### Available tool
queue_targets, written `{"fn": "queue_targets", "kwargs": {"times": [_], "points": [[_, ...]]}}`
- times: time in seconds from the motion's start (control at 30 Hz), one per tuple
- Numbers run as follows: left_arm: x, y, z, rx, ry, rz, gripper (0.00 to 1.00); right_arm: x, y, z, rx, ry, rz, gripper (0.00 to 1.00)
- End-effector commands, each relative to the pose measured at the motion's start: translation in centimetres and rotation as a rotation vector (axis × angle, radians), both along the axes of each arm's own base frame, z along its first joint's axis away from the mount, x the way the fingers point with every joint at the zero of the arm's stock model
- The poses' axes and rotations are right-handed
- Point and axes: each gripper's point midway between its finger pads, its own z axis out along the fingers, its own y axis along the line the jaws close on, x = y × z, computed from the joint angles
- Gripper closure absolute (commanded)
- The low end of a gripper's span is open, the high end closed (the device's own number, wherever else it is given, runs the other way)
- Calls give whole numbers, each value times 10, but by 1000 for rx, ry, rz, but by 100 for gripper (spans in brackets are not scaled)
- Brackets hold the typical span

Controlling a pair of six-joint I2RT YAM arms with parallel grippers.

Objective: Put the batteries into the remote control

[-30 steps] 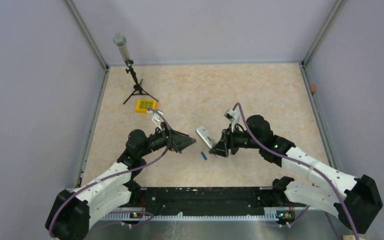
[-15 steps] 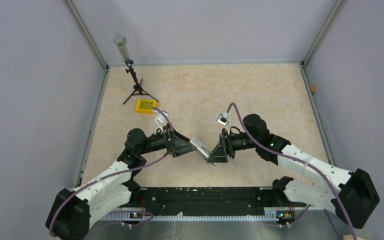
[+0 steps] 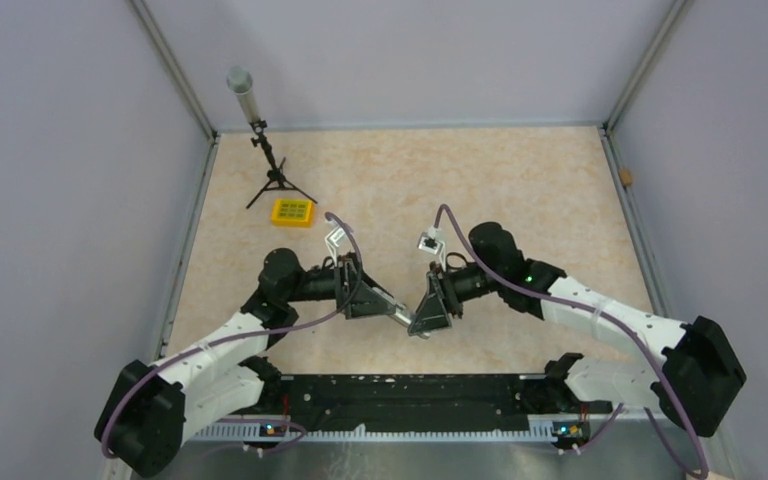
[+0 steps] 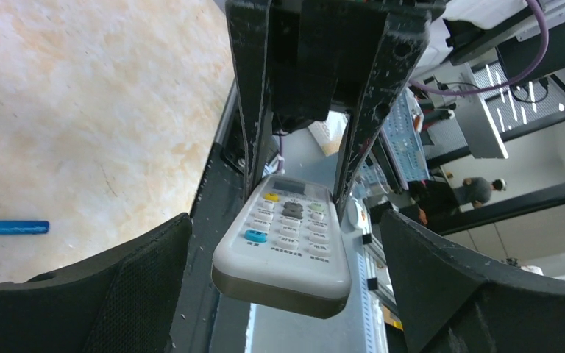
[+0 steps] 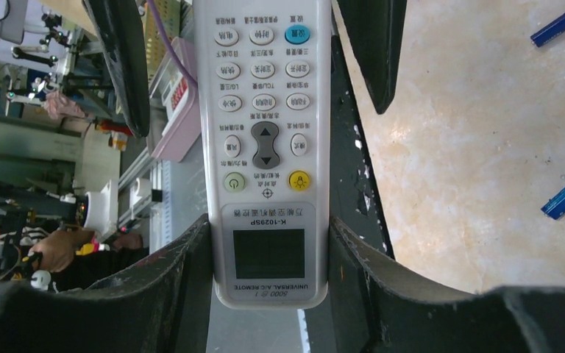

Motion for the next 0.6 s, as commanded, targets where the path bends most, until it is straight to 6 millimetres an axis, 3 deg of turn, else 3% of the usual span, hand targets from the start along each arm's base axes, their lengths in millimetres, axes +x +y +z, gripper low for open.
{"fn": "queue_targets", "kwargs": {"times": [0.0, 0.57], "points": [[-14, -3, 11, -12, -30, -76, 4, 1, 7, 25, 44, -62, 65, 100], [-28, -10, 4, 34, -37, -123, 21, -1, 4, 16, -14, -32, 73, 100]]}}
